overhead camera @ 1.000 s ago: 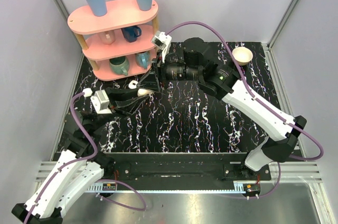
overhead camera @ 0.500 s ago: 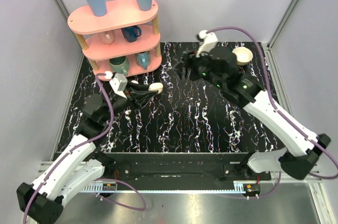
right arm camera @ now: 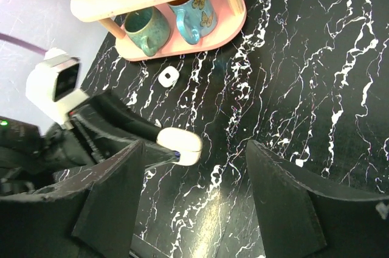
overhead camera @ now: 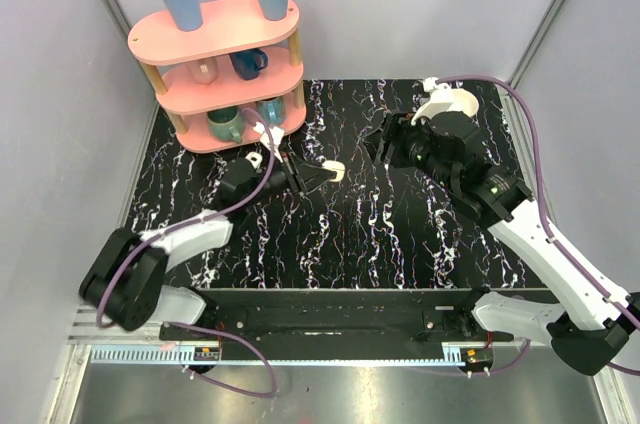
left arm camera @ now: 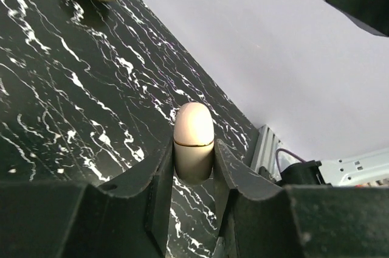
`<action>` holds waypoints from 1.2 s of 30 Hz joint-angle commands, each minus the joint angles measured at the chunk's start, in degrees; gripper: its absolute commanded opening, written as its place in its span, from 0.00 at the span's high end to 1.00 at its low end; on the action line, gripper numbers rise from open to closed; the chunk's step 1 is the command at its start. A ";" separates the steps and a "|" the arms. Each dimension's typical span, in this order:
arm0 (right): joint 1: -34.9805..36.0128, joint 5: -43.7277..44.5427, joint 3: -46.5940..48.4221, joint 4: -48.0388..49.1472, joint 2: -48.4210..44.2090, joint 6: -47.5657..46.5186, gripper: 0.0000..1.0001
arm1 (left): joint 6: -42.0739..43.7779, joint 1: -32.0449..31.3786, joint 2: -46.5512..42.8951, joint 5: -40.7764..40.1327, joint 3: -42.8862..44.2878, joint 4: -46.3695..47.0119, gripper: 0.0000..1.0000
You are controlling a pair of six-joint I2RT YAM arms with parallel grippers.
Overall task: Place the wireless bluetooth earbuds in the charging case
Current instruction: Place the charging case with the earbuds at the center of the board.
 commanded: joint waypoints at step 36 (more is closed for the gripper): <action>-0.40 -8.10 0.34 -2.99 -2.93 -0.59 0.24 | -23.02 -8.94 34.46 -23.01 5.96 7.69 0.90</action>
